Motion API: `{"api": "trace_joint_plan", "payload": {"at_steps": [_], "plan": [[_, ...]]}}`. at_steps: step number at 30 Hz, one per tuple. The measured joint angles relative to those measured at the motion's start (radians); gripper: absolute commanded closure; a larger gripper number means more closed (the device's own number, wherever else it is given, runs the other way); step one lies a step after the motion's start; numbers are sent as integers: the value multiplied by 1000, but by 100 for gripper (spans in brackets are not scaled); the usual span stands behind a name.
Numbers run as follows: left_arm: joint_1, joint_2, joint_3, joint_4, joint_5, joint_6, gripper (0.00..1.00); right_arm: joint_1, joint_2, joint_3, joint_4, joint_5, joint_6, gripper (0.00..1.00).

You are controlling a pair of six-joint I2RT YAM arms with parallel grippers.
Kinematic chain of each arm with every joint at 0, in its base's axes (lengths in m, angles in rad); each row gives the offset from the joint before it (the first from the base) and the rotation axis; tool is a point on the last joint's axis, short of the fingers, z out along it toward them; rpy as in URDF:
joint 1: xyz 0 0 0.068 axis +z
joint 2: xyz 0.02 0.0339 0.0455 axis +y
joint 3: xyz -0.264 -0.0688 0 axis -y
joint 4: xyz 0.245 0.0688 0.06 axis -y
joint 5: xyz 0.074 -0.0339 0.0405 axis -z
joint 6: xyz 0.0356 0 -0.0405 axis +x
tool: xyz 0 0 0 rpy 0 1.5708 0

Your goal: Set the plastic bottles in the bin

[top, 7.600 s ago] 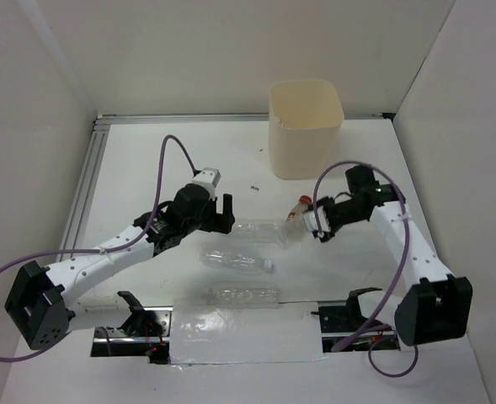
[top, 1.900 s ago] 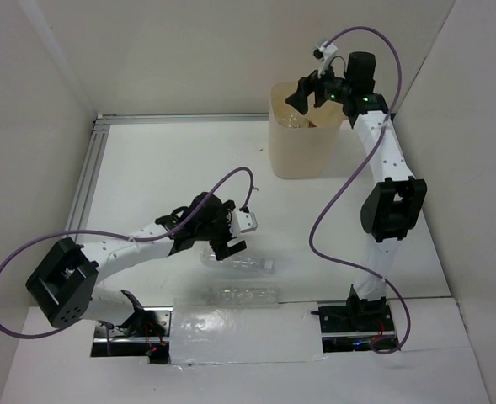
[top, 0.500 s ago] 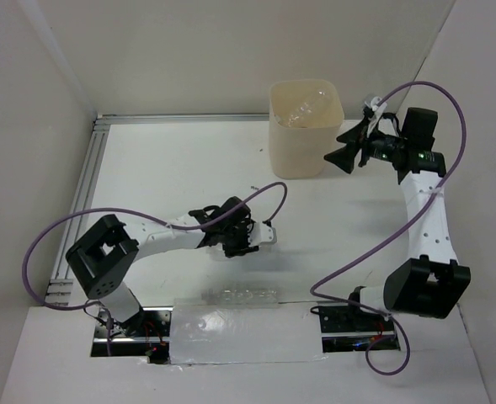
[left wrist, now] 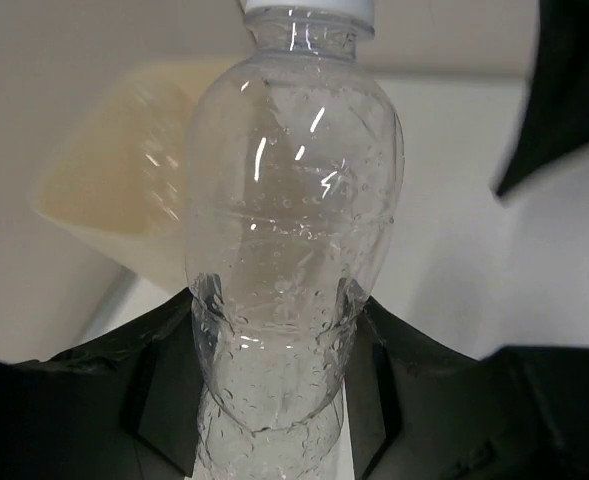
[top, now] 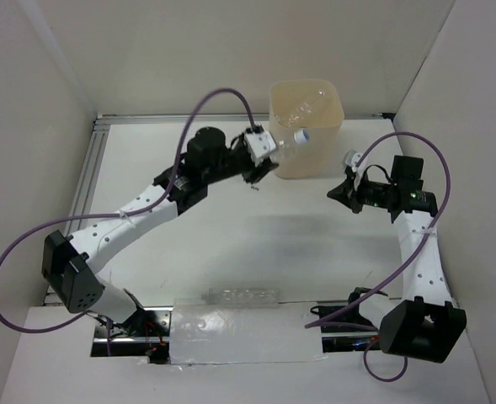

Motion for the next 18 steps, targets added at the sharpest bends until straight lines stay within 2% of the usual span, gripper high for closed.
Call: {"api": "trace_joint_plan", "payload": {"at_steps": [3, 5, 9, 11, 13, 14, 16, 17, 18], "plan": [[56, 63, 106, 188, 28, -103, 92, 0, 12, -47, -34, 36, -37, 100], [82, 137, 181, 321, 35, -185, 88, 0, 19, -79, -41, 50, -51, 100], [114, 394, 412, 568, 16, -384, 86, 0, 16, -146, -48, 65, -64, 100], [119, 546, 565, 629, -11, -463, 81, 0, 6, -173, -53, 71, -76, 100], [119, 689, 725, 657, -58, -523, 71, 0, -6, -193, -61, 75, -89, 93], [119, 757, 805, 661, -84, -546, 65, 0, -10, -199, -62, 76, -94, 85], [116, 864, 929, 668, -146, -563, 43, 0, -18, -206, -71, 81, -101, 56], [115, 903, 970, 665, -176, -567, 28, 0, -18, -207, -74, 83, -106, 34], [113, 929, 993, 663, -203, -565, 19, 0, -22, -210, -77, 85, -110, 0]]}}
